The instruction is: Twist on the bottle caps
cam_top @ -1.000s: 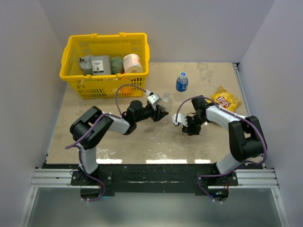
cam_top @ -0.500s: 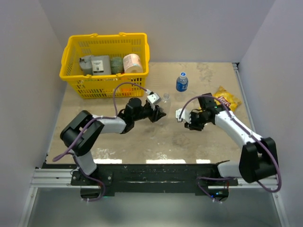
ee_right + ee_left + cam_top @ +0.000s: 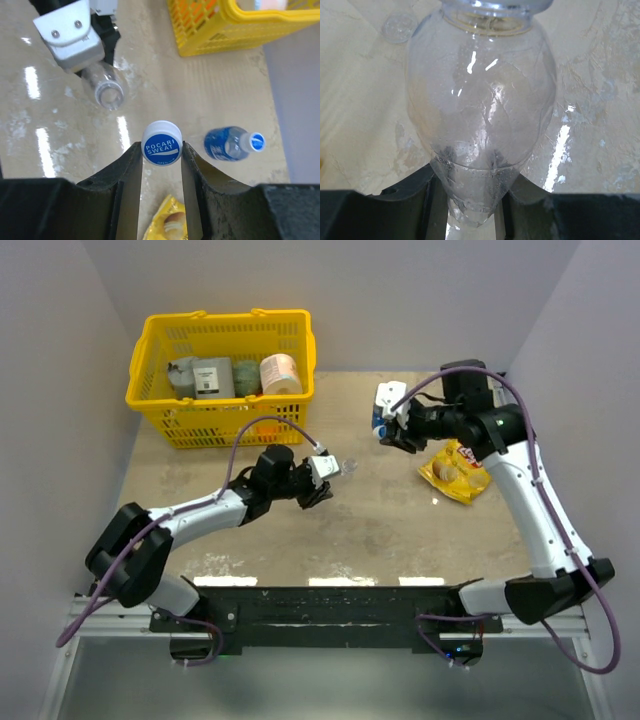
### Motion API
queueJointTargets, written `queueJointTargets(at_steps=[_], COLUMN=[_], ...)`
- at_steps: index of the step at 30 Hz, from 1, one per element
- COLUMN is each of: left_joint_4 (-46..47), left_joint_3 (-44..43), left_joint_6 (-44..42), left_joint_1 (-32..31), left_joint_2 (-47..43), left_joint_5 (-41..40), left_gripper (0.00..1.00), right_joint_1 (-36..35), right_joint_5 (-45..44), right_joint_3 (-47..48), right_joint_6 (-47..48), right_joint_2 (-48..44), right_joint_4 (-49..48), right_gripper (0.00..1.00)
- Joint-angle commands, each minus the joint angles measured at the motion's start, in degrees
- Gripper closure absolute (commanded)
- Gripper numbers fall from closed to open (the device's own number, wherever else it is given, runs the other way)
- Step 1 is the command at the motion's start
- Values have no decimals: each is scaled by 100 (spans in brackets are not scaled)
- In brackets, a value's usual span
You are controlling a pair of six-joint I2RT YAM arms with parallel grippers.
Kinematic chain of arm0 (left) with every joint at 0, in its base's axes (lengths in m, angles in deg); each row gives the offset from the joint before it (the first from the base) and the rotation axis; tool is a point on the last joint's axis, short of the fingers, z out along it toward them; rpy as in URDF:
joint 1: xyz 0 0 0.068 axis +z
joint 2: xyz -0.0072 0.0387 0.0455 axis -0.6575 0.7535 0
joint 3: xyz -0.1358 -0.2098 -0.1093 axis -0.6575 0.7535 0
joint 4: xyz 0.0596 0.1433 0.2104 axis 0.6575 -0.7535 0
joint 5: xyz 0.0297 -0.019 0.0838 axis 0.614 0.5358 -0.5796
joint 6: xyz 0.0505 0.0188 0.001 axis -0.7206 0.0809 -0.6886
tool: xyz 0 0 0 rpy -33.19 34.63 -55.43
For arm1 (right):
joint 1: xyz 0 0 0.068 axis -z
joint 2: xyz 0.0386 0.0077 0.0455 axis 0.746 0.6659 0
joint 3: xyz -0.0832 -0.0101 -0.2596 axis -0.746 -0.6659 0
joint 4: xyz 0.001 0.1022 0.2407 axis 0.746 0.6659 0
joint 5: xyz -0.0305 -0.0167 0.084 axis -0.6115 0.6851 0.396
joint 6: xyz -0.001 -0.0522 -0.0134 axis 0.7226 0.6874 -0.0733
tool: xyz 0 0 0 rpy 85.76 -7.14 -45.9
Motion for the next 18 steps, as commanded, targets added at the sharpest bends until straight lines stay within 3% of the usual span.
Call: queueJointTargets(at_steps=[1, 7, 14, 18], left_joint_4=[-608, -819, -810, -714], left_joint_3=[-308, -370, -388, -379], left_joint_6=[-909, -945, -909, -866], left_joint_1=[-147, -235, -235, -235], left_joint_2=[-395, -562, -580, -589], left_joint_5=[-81, -90, -107, -116], left_gripper=[82, 82, 82, 93], right_joint_1=[-492, -1176, -1433, -1433], right_joint_5=[397, 240, 20, -112], right_joint_3=[388, 311, 20, -59], right_joint_6=[-214, -73, 129, 200], right_joint_2=[439, 607, 519, 501], right_joint_4=[762, 911, 999, 1008], right_gripper=[70, 69, 69, 69])
